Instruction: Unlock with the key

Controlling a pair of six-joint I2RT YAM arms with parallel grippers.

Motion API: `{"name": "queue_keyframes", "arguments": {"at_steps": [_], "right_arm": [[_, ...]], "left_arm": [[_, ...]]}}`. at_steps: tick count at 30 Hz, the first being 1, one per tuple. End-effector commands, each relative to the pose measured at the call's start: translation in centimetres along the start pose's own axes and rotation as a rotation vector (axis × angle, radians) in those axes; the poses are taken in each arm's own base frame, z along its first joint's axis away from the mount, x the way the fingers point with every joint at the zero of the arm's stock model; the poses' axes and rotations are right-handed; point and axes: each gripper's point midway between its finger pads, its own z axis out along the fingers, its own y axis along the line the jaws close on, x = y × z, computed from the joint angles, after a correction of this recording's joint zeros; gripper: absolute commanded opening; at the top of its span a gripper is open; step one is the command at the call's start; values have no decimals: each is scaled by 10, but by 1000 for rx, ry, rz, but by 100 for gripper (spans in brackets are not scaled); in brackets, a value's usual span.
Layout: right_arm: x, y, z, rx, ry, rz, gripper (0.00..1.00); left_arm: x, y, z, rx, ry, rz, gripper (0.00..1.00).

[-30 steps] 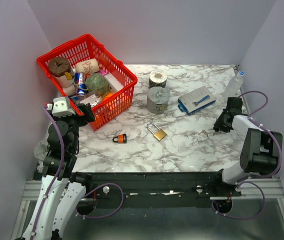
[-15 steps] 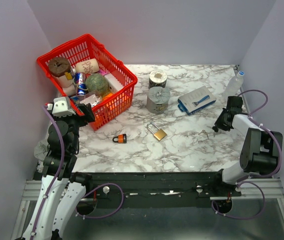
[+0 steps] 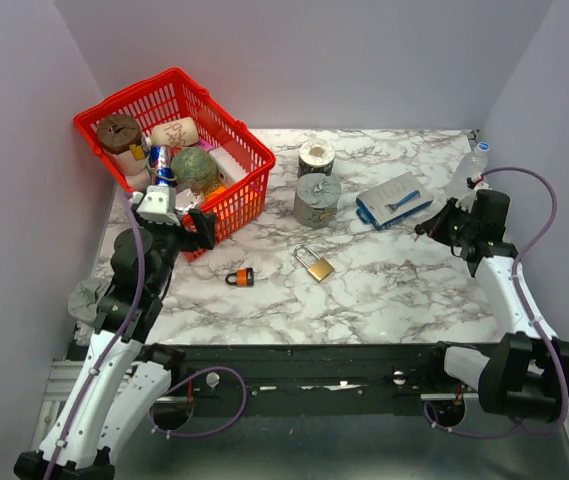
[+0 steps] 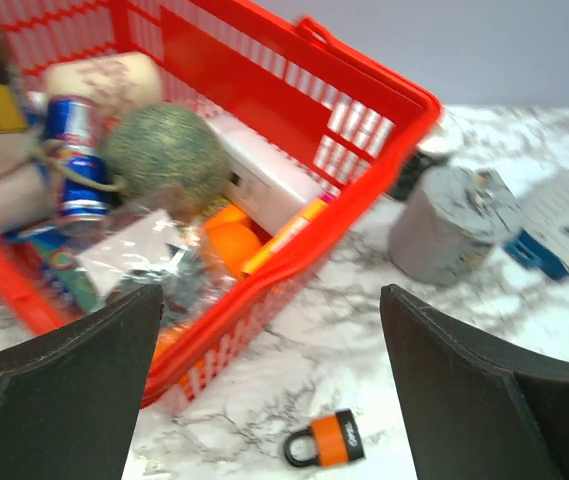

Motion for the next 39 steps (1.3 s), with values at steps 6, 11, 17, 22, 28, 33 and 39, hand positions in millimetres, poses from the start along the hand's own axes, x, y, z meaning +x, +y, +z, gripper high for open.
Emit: {"name": "queue_keyframes", "arguments": {"at_steps": [6, 11, 17, 22, 28, 33, 39], "right_arm": [[-3, 148, -58, -532, 22, -222, 1], [5, 220, -102, -824, 69, -285, 1], [24, 258, -143, -1049, 162, -337, 1], [35, 275, -164, -1150, 220, -362, 1], [46, 286, -177, -1226, 267, -379, 1], [50, 292, -190, -1292, 292, -388, 1], [52, 294, -200, -1317, 300, -385, 1]], "left_arm": [[-35, -146, 12, 598, 5, 32, 95], [-37, -230, -2, 974, 37, 46, 96], [5, -244, -14, 1089, 103, 73, 98], [33, -251, -19, 1100, 144, 104, 98], [47, -260, -25, 1115, 175, 125, 91], [52, -260, -24, 1108, 181, 129, 83], [52, -260, -20, 1078, 180, 132, 65]]}}
